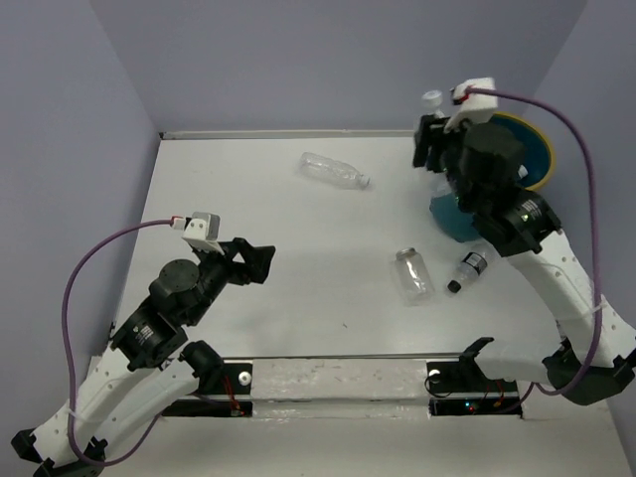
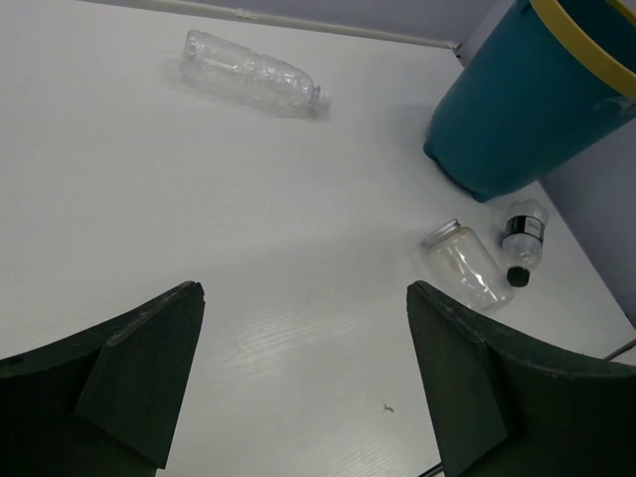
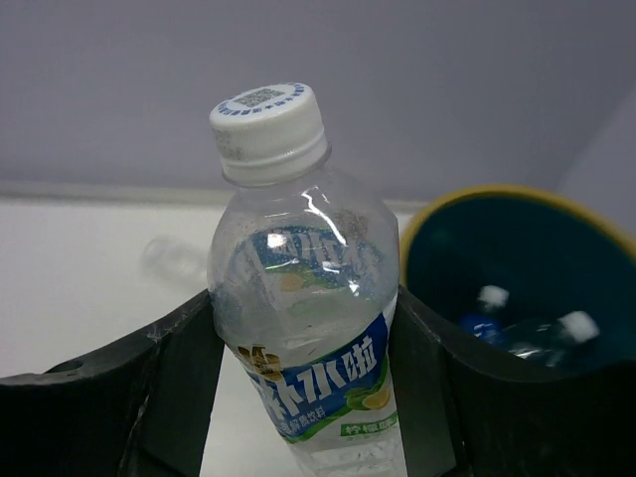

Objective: Put the plastic bottles in the bin

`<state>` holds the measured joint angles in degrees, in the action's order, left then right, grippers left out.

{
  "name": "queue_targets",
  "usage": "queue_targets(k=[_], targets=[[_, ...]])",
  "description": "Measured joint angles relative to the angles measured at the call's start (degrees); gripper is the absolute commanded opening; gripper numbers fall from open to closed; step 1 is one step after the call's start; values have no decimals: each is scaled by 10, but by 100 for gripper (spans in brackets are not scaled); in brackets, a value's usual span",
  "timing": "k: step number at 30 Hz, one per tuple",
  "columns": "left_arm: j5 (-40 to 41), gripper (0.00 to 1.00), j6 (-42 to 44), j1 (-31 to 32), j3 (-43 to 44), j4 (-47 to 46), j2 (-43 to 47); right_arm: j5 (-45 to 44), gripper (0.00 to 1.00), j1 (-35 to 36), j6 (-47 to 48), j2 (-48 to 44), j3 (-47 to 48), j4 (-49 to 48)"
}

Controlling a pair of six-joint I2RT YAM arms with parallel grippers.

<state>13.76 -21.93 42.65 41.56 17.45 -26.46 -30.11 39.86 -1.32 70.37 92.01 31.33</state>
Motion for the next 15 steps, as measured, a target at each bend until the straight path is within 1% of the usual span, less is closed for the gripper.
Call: queue_targets(k=[3, 5, 7, 9, 10, 13, 15], targets=[[-3, 92, 0, 0, -4, 0, 13, -82, 44, -95, 50, -21, -4, -129], [-3, 92, 0, 0, -5, 0, 20, -108, 44, -155, 66, -25, -11, -198], [-5, 92, 0, 0, -6, 0, 28, -114, 44, -214, 66, -20, -24, -250], [-8, 92, 0, 0, -7, -1, 33, -112, 44, -267, 52, -12, -39, -278], [-11, 92, 0, 0, -7, -1, 35, -99, 44, -305, 37, -3, -55, -293], [-18, 92, 0, 0, -7, -1, 40, -70, 44, -362, -2, 26, -83, -305], [-21, 92, 0, 0, -7, -1, 45, -40, 49, -392, -40, 50, -116, -308]])
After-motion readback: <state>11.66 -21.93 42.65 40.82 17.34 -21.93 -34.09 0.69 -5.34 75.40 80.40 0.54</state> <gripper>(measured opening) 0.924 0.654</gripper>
